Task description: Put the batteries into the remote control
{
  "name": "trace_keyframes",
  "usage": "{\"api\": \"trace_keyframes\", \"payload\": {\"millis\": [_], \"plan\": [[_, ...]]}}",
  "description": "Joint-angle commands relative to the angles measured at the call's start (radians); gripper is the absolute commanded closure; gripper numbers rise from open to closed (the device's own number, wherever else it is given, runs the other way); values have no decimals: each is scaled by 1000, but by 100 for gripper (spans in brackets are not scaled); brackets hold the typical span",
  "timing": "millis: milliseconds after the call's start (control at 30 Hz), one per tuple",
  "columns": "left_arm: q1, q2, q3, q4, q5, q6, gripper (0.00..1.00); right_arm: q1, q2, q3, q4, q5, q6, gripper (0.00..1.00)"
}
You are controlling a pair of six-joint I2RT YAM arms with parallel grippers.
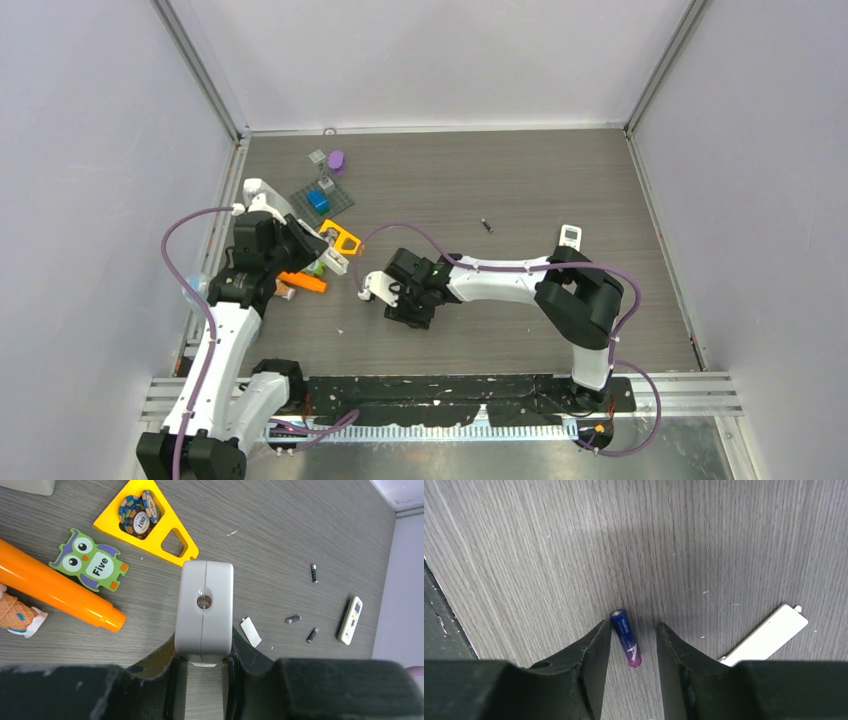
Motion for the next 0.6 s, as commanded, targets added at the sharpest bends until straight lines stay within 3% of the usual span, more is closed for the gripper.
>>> {"api": "trace_keyframes", "payload": {"millis": [0,233,333,567], "plan": [[8,-3,34,23,18,21,100,3,7,-29,-50,6,2,60],[10,-3,33,36,61,24,100,-12,10,7,-37,72,71,87],[10,-1,23,65,129,18,100,-30,-48,6,-4,96,143,91],[8,4,-35,250,381,-132,100,-90,-370,21,52,110,324,95]]}}
